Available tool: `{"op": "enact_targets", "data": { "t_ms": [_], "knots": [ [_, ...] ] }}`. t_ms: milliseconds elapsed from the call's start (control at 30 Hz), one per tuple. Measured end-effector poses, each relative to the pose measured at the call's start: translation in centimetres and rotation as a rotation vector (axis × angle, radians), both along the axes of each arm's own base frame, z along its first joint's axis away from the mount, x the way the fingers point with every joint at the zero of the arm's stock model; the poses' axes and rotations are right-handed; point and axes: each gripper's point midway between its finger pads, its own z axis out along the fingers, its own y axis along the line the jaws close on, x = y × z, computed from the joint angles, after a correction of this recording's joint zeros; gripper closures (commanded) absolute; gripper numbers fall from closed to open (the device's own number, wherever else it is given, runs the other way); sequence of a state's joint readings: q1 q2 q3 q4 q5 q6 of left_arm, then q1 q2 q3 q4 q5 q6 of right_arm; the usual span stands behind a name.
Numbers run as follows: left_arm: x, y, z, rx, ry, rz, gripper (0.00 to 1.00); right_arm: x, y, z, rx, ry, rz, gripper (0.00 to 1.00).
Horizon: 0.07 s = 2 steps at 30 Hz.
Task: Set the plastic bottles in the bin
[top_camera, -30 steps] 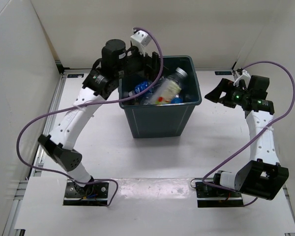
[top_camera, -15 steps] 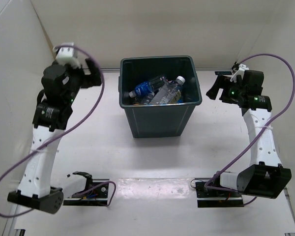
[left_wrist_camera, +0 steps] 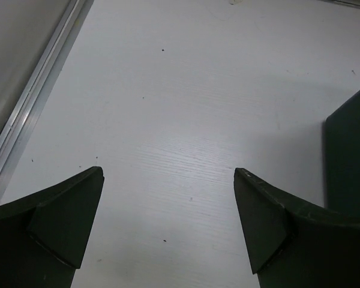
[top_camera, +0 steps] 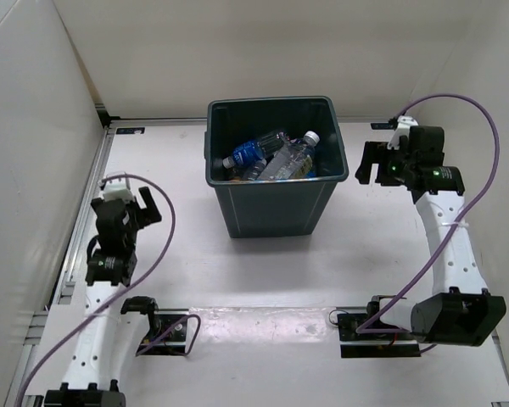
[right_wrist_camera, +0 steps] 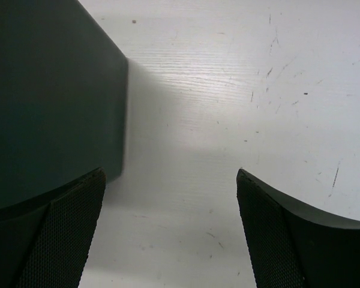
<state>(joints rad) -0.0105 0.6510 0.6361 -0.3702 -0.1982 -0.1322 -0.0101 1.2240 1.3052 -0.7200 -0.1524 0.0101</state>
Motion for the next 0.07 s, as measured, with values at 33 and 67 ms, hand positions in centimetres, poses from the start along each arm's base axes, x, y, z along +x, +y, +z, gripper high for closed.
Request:
{"op": "enact_targets", "data": {
  "t_ms": [33,67],
  "knots": [
    [-0.18,0.00,-0.40,0.004,-0.005,-0.003,0.00,-0.11,-0.13,-0.10,0.000,0.006,-0.003,0.10],
    [-0.28,0.01,-0.66,0.009,-0.007,-0.005,0.00,-0.20,-0.32,-0.20,-0.001,0.012,-0.009,0.10]
  ]
}}
